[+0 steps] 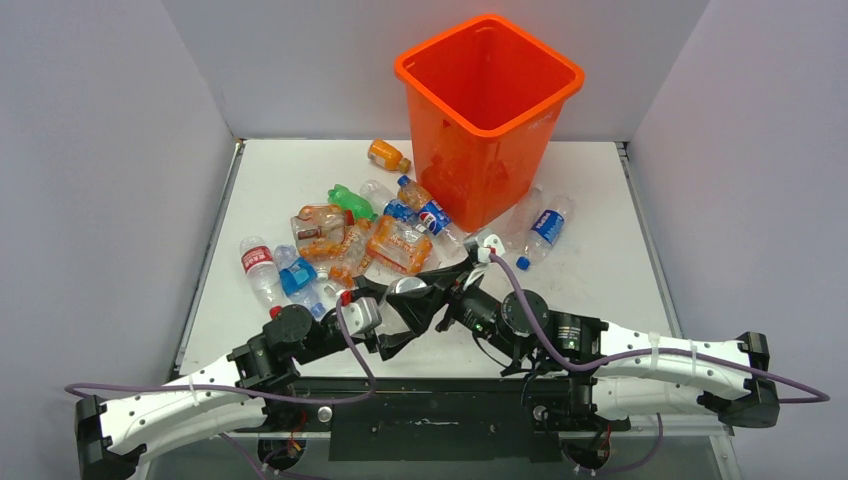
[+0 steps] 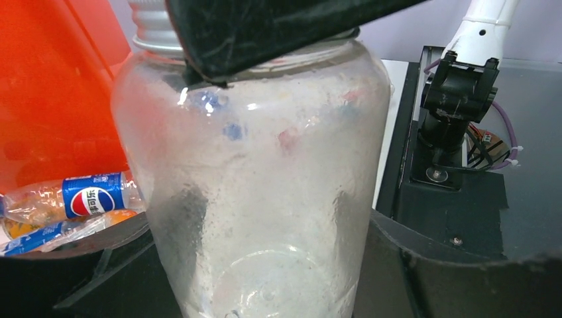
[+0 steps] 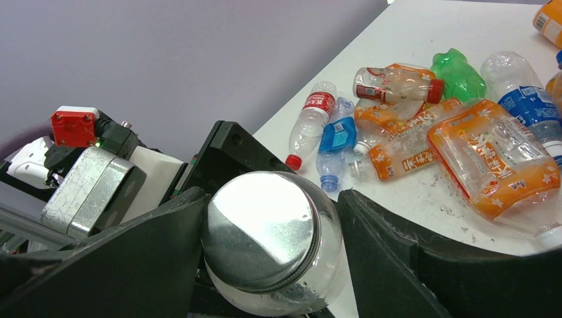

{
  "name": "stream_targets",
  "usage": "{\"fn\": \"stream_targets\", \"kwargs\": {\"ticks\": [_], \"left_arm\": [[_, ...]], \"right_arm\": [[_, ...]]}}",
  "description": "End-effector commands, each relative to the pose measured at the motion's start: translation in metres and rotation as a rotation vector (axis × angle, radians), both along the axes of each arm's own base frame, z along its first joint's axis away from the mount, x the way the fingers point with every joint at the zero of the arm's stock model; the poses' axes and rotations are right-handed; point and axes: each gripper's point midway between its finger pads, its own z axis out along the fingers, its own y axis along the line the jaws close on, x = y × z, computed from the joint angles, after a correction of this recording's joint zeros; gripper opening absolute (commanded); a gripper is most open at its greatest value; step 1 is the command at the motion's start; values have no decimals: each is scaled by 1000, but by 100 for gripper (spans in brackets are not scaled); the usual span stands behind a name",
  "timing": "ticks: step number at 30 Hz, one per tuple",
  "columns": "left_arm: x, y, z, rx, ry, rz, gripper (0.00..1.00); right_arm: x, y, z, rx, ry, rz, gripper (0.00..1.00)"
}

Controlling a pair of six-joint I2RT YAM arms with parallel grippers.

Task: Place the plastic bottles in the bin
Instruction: Place the plastic bottle in the trash bin.

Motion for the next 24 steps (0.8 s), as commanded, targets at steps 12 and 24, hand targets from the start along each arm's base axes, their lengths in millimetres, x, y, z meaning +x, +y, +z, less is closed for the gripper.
{"fn": "stream_targets", "kwargs": {"ticks": [12,24], "left_arm": [[2,4,39,-102,-42,23,36],[6,8,41,-119,-42,53,73]], "right_arm": [[7,7,-11,2,7,-63,89],[11,13,-19,-47,-8,-70,33]]}}
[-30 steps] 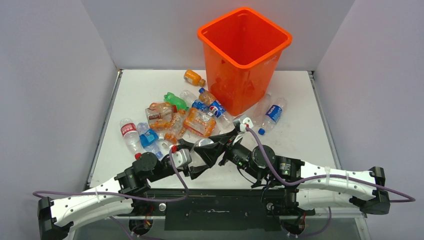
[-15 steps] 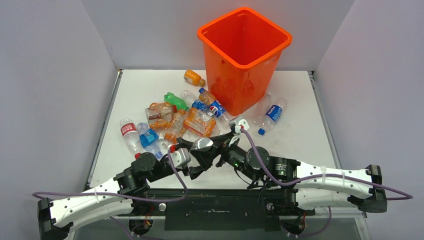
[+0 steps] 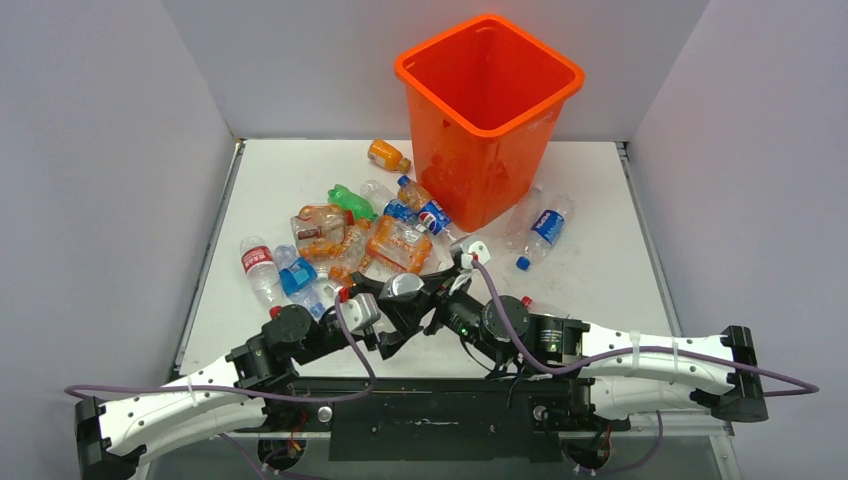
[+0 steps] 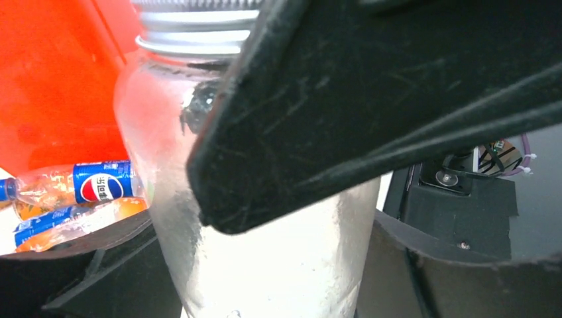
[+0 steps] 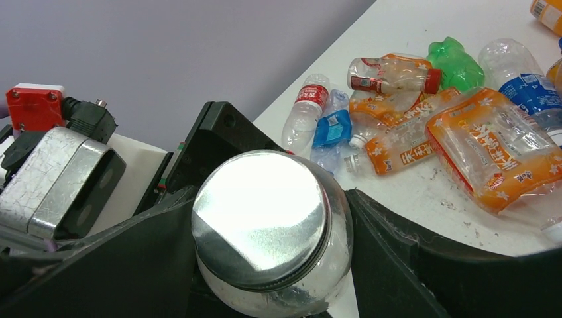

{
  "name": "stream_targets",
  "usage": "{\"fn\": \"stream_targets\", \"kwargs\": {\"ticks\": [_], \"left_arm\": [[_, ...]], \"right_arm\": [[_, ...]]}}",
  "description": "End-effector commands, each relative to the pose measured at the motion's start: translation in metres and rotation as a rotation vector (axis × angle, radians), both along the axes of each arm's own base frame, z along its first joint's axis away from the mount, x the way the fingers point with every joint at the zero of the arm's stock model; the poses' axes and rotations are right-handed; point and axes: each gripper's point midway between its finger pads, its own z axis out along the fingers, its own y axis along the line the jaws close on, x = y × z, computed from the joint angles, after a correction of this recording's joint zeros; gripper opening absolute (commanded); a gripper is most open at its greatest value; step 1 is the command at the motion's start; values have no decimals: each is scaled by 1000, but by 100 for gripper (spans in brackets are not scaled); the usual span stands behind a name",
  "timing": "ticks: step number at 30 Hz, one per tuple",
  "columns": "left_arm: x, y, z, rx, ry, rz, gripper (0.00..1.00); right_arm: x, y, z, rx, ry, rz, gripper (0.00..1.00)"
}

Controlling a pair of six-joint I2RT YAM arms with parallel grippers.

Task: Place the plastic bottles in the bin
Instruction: Place the plastic bottle in the trash bin.

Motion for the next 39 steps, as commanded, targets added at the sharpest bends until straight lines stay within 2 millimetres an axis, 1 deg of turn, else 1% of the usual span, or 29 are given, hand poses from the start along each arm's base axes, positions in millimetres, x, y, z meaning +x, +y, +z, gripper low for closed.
{"fn": "stream_targets", "kwargs": {"ticks": [1,2,3,5,8,11,12,15,17,18,19,20,23,24,25,27,28,30,31,34,37,39], "left_arm": [[1,4,41,-114,-61,19,89],[1,5,42,-117,-62,26,99],[2,6,44,-125,-63,37,97],[4,11,48,-144,-69,65,96],[8,20,55,-171,-88,108,96],[13,29,61,-195,-101,158,96],[15,32,62,-200,-105,174,96],[20,37,63,-209,-111,213,96],[23,40,64,-212,-113,236,96],[24,42,65,-218,-110,247,96],[25,44,66,-227,-105,261,96],[26,46,67,-235,-104,269,96],[28,51,69,-255,-112,289,96],[29,52,69,-256,-112,299,96],[30,53,69,-256,-114,309,96],[33,55,68,-247,-118,327,96],[33,55,67,-240,-119,332,96],[34,56,67,-238,-119,339,96],[35,56,66,-234,-121,340,96],[36,57,67,-230,-123,351,96],[38,59,66,-224,-123,367,96],[40,60,65,-221,-121,375,96]], "right_arm": [[7,-6,7,-22,-29,-41,30],[10,-10,15,-29,-47,-57,27],[13,-17,26,-35,-69,-78,27],[21,-31,49,-67,-125,-132,27],[44,-61,89,-134,-222,-273,25],[65,-88,141,-137,-305,-414,20],[71,-98,165,-113,-332,-463,18],[95,-123,217,-57,-401,-629,8],[120,-137,243,-18,-423,-726,5],[137,-144,254,9,-427,-763,5],[157,-148,259,12,-427,-787,5],[178,-159,267,39,-421,-827,5],[238,-186,277,122,-405,-913,5],[263,-195,273,143,-395,-946,5],[278,-202,275,167,-392,-965,5],[310,-212,273,186,-385,-1005,5],[320,-219,281,207,-393,-1020,5],[349,-223,275,202,-381,-1037,5],[360,-224,273,197,-380,-1039,5],[387,-224,256,148,-353,-1055,5],[404,-223,235,121,-321,-1063,5],[414,-220,218,107,-286,-1037,6]]}}
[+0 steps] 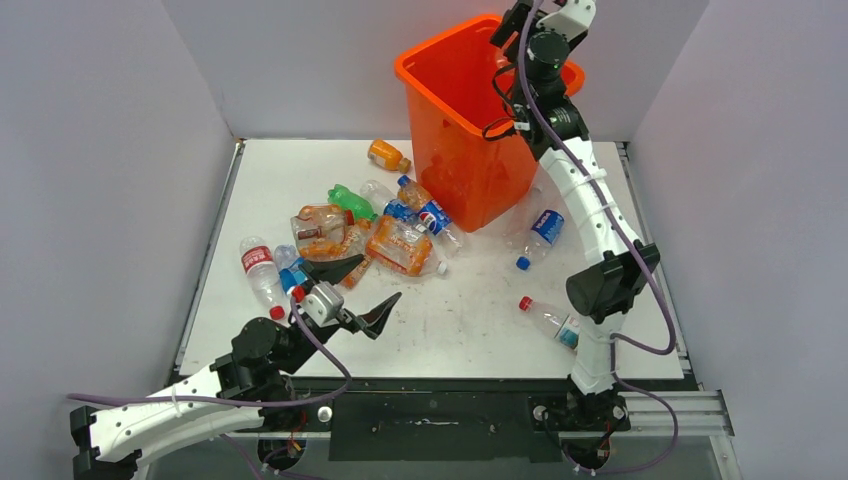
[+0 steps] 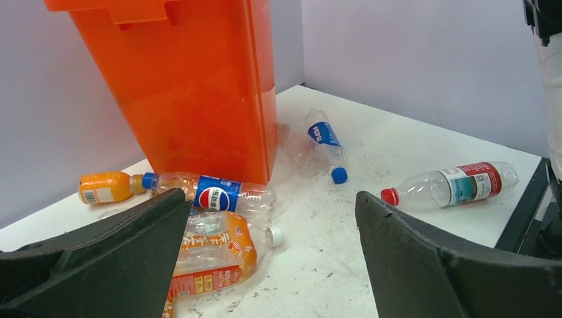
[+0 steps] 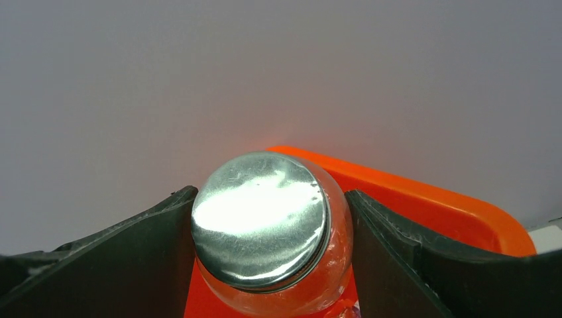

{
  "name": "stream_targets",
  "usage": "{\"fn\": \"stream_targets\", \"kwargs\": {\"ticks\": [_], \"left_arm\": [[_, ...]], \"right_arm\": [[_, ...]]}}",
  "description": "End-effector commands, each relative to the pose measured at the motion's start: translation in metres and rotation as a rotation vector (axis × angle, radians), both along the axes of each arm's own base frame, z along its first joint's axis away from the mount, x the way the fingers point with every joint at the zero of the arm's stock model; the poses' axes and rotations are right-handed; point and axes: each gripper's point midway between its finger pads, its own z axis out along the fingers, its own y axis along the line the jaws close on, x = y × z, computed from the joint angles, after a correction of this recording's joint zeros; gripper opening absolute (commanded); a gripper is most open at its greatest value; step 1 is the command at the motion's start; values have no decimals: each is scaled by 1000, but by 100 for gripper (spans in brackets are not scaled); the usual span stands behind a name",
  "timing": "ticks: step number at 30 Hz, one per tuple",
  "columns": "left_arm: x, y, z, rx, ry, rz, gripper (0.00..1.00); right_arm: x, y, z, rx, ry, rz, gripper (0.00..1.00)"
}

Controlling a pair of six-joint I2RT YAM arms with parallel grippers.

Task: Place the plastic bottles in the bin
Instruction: Place the plastic bottle in the trash bin, then pick up the plastic bottle at the center of the board.

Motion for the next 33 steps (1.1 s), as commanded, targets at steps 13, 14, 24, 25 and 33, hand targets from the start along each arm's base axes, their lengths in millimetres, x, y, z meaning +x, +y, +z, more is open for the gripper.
{"fn": "stream_targets", "kwargs": {"ticks": [13,14,24,25,33], "left_arm": [[21,32,18,-112,10,199,96],[22,33,18,-115,11,208,96],[36,34,5,-26,82,302,96],[39,35,2,-10,96,323,96],[57,46,-15,116,177,495,96]], "right_arm": [[-40,54,37,24,-47,319,98],[-53,58,48,19,-69,325,98],[-216,119,56,2,-153,513,90],[-231,127,43,4,-140,557,90],[-295,144,-99,-42,97,745,90]]}}
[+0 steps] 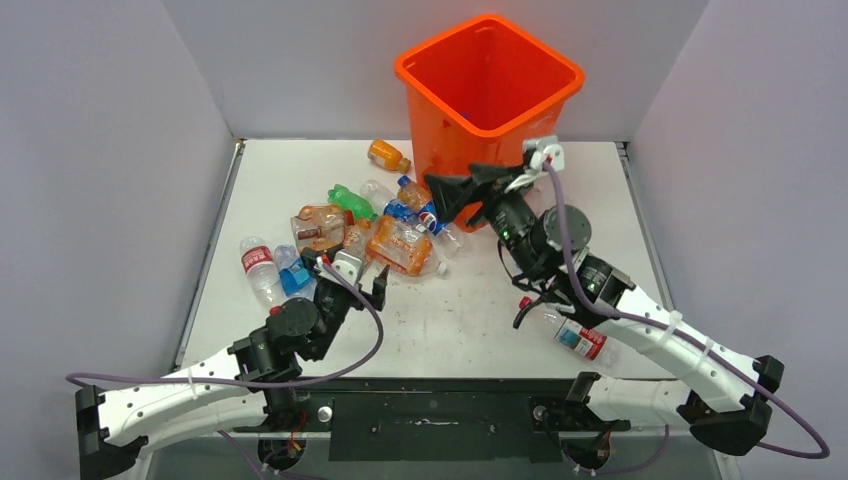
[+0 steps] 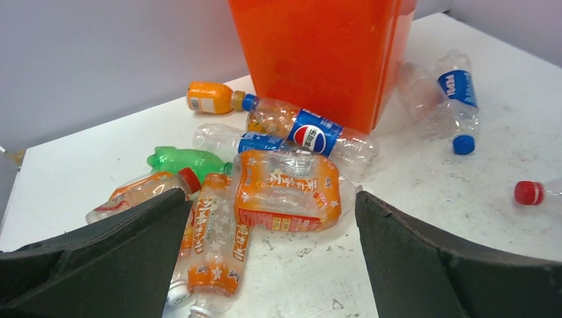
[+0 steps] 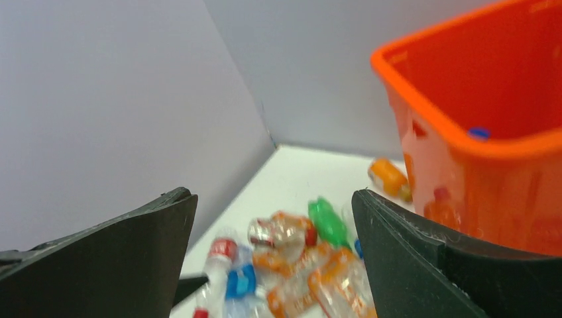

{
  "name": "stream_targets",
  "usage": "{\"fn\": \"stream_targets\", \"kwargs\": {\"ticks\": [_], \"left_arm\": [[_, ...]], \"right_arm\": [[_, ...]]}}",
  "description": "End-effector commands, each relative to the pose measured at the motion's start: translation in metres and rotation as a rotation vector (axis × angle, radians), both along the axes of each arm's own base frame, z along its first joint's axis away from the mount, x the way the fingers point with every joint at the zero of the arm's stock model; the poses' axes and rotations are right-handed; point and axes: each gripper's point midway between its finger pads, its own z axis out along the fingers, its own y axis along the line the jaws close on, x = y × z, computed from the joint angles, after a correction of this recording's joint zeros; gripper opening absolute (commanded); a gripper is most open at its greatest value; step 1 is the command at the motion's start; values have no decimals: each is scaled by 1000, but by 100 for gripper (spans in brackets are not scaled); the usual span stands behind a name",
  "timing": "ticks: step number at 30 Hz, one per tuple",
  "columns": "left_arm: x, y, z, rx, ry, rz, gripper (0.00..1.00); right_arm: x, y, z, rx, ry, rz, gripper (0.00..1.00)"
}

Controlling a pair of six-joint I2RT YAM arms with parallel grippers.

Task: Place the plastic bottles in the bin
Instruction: Pick up the plastic bottle at the center of the board.

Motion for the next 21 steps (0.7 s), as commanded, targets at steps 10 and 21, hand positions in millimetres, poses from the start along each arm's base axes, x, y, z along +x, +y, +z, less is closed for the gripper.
{"fn": "stream_targets", "kwargs": {"ticks": [10,21], "left_arm": [[-1,40,47,88,-135,98,96],[-3,27,11,192,-127,73,96]], "right_arm": [[-3,-17,-250,-286,347,-70,91],[55,-28,-341,-23,598,-33,95]]}}
